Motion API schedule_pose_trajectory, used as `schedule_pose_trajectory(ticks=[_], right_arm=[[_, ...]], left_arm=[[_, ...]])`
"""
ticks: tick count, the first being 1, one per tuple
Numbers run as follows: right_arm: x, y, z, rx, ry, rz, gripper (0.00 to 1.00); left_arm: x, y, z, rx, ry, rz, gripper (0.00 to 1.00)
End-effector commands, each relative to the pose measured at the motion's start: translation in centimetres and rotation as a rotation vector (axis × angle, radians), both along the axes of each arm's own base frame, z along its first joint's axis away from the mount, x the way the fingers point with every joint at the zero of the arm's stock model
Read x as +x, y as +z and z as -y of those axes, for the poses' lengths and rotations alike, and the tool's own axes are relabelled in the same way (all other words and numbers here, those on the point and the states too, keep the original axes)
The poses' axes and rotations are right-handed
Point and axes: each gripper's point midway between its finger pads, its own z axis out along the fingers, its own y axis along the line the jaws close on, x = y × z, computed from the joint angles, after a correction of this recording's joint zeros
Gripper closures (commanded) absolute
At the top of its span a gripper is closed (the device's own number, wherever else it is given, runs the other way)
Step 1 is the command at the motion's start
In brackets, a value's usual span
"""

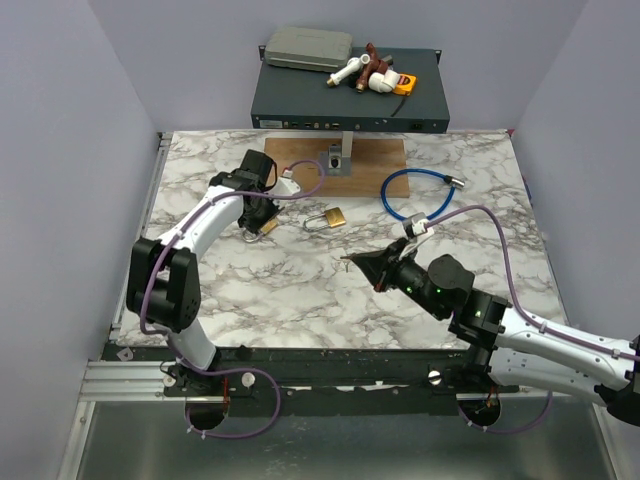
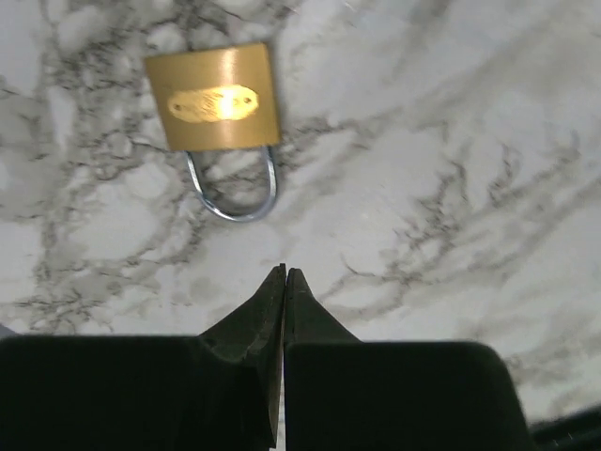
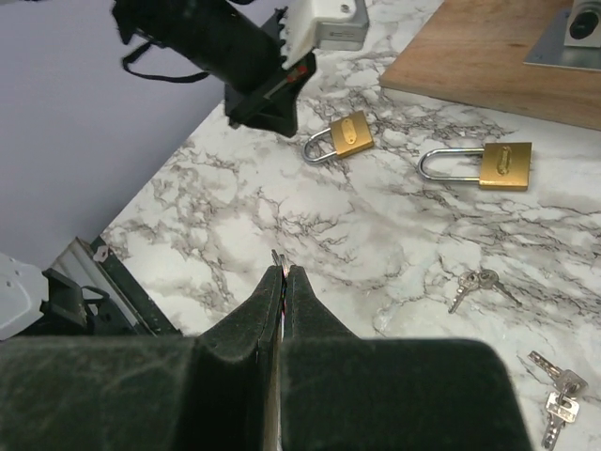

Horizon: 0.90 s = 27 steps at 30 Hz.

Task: Unlock with the key

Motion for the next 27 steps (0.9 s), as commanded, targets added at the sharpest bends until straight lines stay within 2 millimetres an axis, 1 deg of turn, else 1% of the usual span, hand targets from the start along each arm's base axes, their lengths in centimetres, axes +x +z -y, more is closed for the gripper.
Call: schedule_pose_trajectory(ticks=[1, 4, 6, 8, 14, 17, 18, 20, 23, 26, 27], right_arm=[[0.1, 1.3, -0.5, 0.032, 0.014, 0.042, 0.99], [0.2, 1.8, -0.4, 0.036, 0.008, 0.052, 0.99], [0.2, 2.0, -0.3, 0.039, 0.004, 0.056, 0.99], [0.3, 2.1, -0.2, 0.039, -0.001, 0.057, 0.99], [0.2, 1.8, -0.1, 0.038, -0.006, 0.049, 0.99], [0.2, 1.7, -0.1, 0.039, -0.006, 0.042, 0.99], [0.2, 1.7, -0.1, 0.043, -0.006, 0.042, 0.99], [0.2, 1.7, 0.0, 0.044, -0.007, 0.041, 0.99], [0.1, 1.6, 0.1, 0.048, -0.010, 0.037, 0.99], [0.0, 1.5, 0.4, 0.052, -0.014, 0.031, 0.99], [0.0, 1.5, 0.5, 0.052, -0.015, 0.028, 0.99]], left_arm=[[5.3, -2.9, -2.4, 0.179, 0.096, 0.155, 1.00], [6.6, -4.8, -3.5, 0.284, 0.069, 0.173, 1.00], [6.9, -5.9, -4.2, 0.341, 0.061, 0.173, 1.00], [6.8, -6.8, -4.6, 0.372, 0.052, 0.168, 1.00], [6.0, -7.9, -5.0, 0.402, 0.004, 0.178, 1.00], [5.8, -8.0, -4.8, 0.424, -0.049, 0.204, 0.98], [5.6, -8.2, -4.8, 0.435, -0.081, 0.210, 0.97], [4.7, -8.7, -4.1, 0.451, -0.167, 0.210, 0.96], [3.2, -9.7, -3.9, 0.507, -0.295, 0.223, 0.95], [1.8, -10.1, -3.7, 0.527, -0.352, 0.210, 0.95], [1.5, -9.9, -3.7, 0.525, -0.357, 0.210, 0.95]])
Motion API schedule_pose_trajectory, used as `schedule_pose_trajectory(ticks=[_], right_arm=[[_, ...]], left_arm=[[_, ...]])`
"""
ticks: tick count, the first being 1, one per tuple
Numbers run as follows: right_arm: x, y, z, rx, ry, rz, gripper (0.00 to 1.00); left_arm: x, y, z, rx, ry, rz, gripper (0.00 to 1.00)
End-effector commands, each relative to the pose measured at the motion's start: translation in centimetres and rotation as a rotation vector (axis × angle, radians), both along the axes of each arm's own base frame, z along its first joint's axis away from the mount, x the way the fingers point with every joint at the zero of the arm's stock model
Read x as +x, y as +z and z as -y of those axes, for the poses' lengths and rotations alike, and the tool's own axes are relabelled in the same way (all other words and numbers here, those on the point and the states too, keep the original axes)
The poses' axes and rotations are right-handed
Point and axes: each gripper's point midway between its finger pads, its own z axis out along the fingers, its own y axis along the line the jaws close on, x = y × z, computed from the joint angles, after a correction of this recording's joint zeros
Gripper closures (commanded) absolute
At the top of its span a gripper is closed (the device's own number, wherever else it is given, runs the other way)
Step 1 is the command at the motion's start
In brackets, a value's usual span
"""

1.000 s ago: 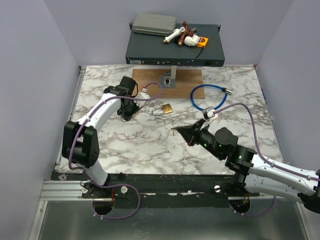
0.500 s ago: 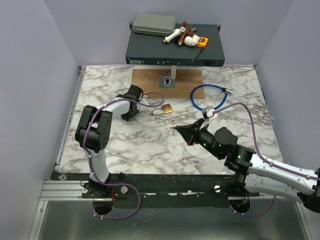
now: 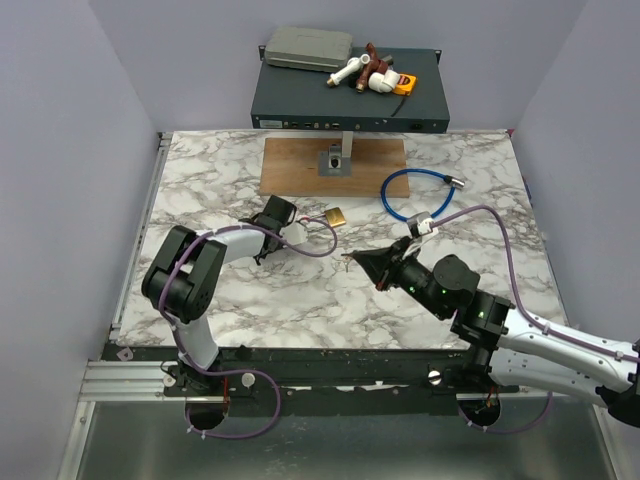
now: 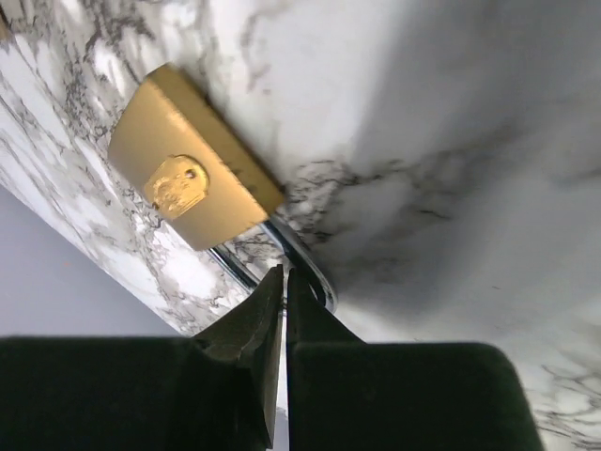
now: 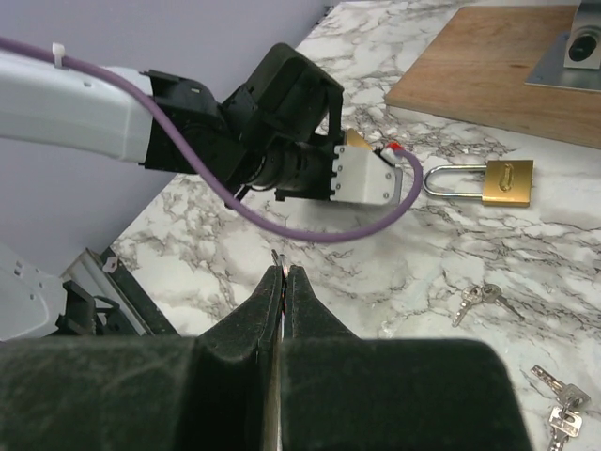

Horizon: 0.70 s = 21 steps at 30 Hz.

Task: Unlock with the key

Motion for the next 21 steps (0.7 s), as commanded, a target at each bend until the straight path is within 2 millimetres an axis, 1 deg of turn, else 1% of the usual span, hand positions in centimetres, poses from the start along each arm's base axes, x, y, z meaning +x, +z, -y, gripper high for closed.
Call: schedule_pose_trajectory(ticks=[1, 5, 9, 12, 15, 18, 21], right_arm=[[-0.1, 0.5, 0.6, 0.032, -0.018, -0.001, 0.99], [-0.1, 0.4, 1.1, 0.028, -0.028, -0.004, 0.99], [-0.3, 0.5, 1.4, 0.030, -0.034, -0.009, 0.99], [-0.4, 0.7, 1.8, 0.032, -0.036, -0.010, 0.99], [-0.5, 0.6, 2.2, 0.029, -0.043, -0.016, 0.99], [-0.6, 0.7, 2.5, 0.032, -0.047, -0.018, 0.99], [-0.8, 0.7, 2.7, 0.034, -0.047, -0.019, 0.99]], left_arm=[[-2.6, -0.6, 0.0, 0.058, -0.109, -0.063, 0.95], [-3.8, -0.1, 0.5, 0.030, -0.120, -0.110, 0.95], [-4.8, -0.2, 0.6, 0.035, -0.119, -0.162, 0.95], [-6.0, -0.3, 0.8, 0.035, -0.128, -0.209, 0.93], [-7.6, -0.1, 1.4, 0.029, -0.155, -0.260, 0.93], [-8.8, 0.0, 2.5, 0.021, -0.172, -0.287, 0.92], [-9.2, 0.1, 3.8, 0.017, -0.174, -0.274, 0.92]])
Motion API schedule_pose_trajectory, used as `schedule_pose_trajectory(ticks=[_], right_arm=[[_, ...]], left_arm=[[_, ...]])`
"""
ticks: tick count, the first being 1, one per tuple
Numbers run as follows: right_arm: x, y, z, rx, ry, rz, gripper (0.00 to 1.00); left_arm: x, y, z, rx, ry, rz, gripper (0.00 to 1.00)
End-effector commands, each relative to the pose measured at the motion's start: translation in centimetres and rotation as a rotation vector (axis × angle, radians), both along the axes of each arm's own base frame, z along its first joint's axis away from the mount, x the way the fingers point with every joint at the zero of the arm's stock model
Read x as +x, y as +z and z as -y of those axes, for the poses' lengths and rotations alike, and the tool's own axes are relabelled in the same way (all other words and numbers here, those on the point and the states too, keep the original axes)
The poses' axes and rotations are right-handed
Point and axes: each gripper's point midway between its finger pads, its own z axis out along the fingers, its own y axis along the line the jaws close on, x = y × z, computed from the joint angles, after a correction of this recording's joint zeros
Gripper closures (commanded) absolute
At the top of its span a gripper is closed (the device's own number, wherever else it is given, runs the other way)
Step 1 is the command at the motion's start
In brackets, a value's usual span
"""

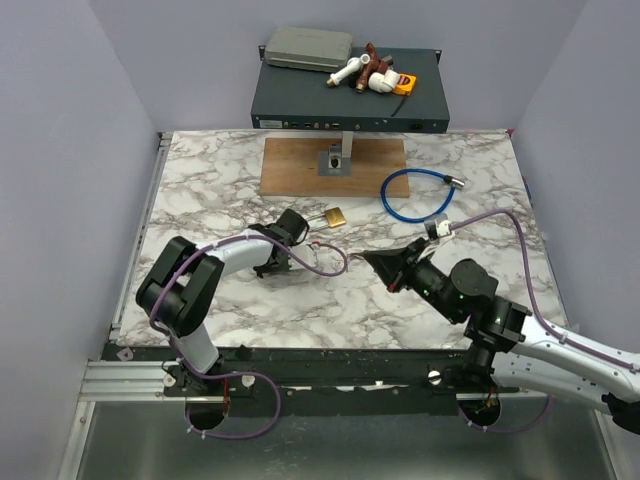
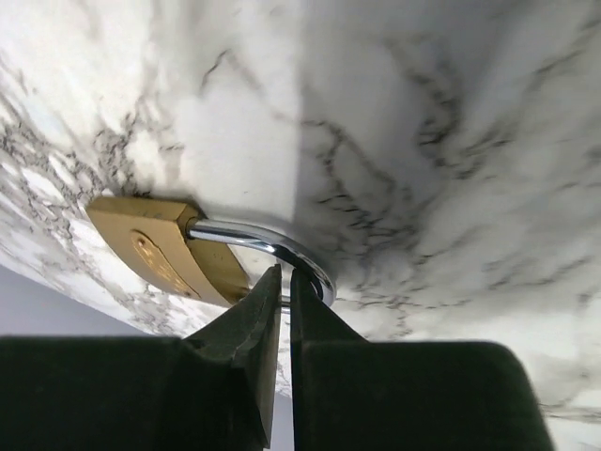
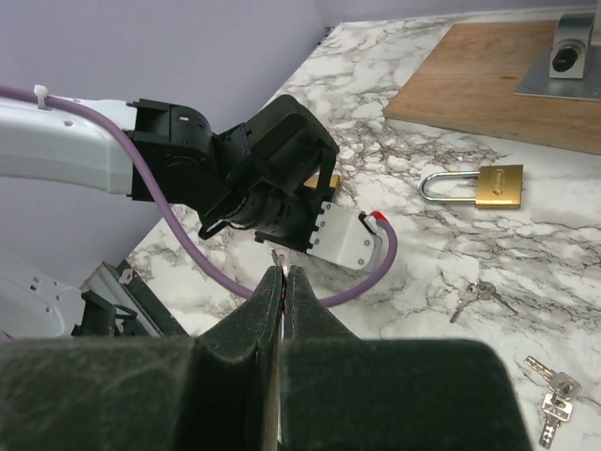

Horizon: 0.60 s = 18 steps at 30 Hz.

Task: Unlock with the key

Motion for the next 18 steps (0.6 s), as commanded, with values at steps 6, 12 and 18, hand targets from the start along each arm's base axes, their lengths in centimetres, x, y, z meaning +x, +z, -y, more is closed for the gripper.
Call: schedule_pose_trajectory(ticks=[6, 12, 18], right_arm=[[-0.2, -0.6, 1.6, -0.018, -0.036, -0.021, 0.99], [-0.4, -0.3, 2.9, -0.027, -0.064, -0.019, 0.99], [-0.3, 0.4, 3.9, -0.036, -0.094, -0.006, 0.99]], left_arm=[[-3.1, 0.5, 4.1, -0.056, -0.004, -0.083, 0.91], [-5.9, -0.7, 6.7, -0.073, -0.035, -0.151, 0.90], [-8.3, -1.6, 9.5, -0.102, -0.054, -0.228, 0.89]])
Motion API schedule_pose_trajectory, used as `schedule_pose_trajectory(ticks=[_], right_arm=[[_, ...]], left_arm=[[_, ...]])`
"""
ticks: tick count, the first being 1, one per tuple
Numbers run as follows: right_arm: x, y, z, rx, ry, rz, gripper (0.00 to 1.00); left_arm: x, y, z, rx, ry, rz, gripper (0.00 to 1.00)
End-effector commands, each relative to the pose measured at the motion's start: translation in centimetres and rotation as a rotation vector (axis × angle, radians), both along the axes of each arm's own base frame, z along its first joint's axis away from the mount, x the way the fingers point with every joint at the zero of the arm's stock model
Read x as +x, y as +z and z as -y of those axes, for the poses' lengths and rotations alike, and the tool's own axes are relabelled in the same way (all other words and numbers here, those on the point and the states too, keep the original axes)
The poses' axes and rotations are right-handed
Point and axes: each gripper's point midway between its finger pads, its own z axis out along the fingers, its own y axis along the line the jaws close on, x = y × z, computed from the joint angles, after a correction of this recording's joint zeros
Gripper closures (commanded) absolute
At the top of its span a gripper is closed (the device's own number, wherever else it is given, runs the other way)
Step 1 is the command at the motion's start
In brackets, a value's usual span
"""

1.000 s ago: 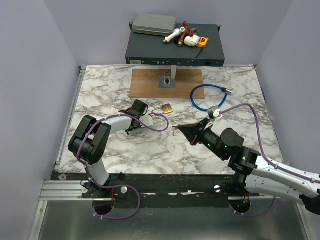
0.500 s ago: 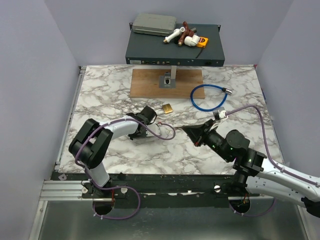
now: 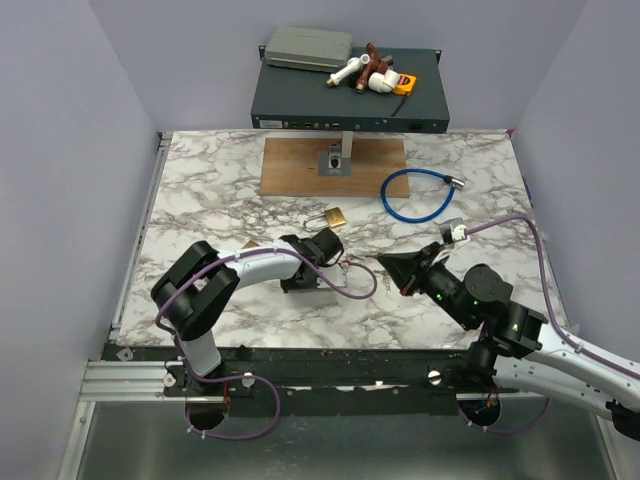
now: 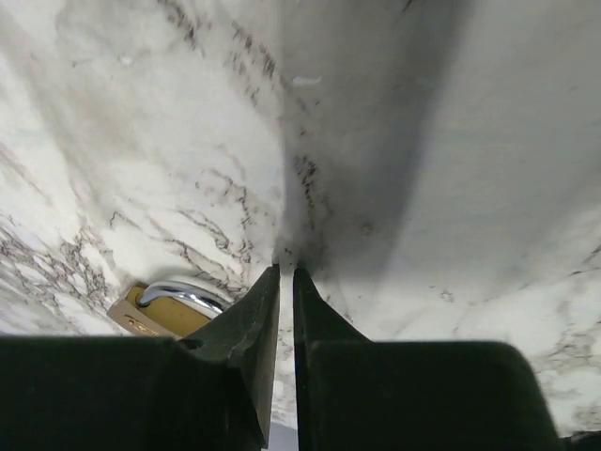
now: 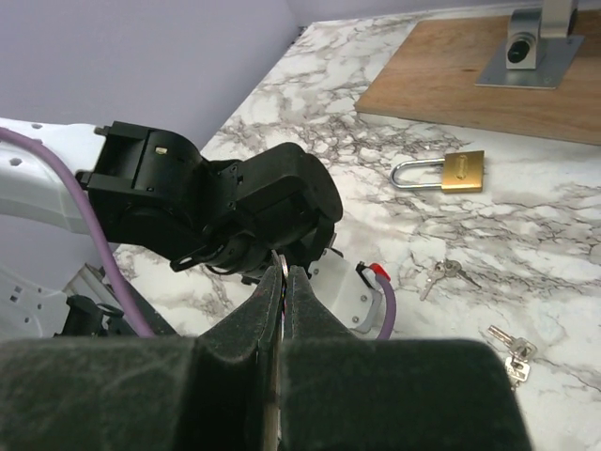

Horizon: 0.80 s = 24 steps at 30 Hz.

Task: Unlock with the key

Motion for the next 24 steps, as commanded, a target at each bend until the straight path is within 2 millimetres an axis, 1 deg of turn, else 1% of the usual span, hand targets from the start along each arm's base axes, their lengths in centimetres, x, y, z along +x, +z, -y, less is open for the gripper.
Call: schedule_pose_trajectory(ticks=[1, 4, 5, 7, 8, 9, 11, 12, 13, 16, 20, 24], right_arm=[[0.4, 0.5, 1.3, -0.025, -0.054, 0.007, 0.99], [0.4, 0.9, 1.7, -0.024, -0.066, 0.016, 0.99], [0.5, 1.0, 1.9, -0.027, -0.072, 0.018, 0.99], [0.5, 1.4, 2.3, -0.028, -0.087, 0.027, 0.99], [0.6, 1.5, 2.5, -0.027, -0.093, 0.029, 0.99], [0.6, 1.7, 2.6, -0.026, -0.097, 0.035, 0.99], [0.6, 1.9, 2.7, -0.024, -0.099, 0.038, 0.99], [0.6, 2.0, 2.6, -0.025, -0.099, 0.039, 0.99], [0.6, 1.9, 2.5, -0.029, -0.096, 0.038, 0.99], [0.7, 1.7, 2.0, -0.040, -0.084, 0.037, 0.99], [0.9, 1.6, 1.4, -0.045, -0.076, 0.042, 0.99], [1.3, 1.1, 0.6, -0.062, -0.068, 0.036, 0.99]], left_arm=[[-2.8, -1.5, 2.0, -0.038, 0.029, -0.132, 0.89], [-3.1, -0.4, 3.5, -0.089, 0.058, -0.173, 0.90], [-2.9, 0.3, 3.9, -0.116, 0.078, -0.176, 0.90], [-1.8, 2.1, 4.1, -0.168, 0.169, -0.171, 0.90], [-1.0, 3.1, 3.7, -0.197, 0.236, -0.169, 0.89], [-0.7, 4.1, 3.8, -0.252, 0.290, -0.200, 0.89], [0.5, 5.8, 2.5, -0.336, 0.423, -0.212, 0.89], [1.0, 6.6, 1.5, -0.369, 0.477, -0.212, 0.88], [1.3, 7.0, 0.3, -0.381, 0.524, -0.208, 0.89], [1.1, 7.5, -3.2, -0.372, 0.571, -0.174, 0.89], [1.2, 6.8, -8.1, -0.309, 0.648, -0.127, 0.89], [2.3, 5.4, -13.1, -0.212, 0.748, -0.074, 0.89]])
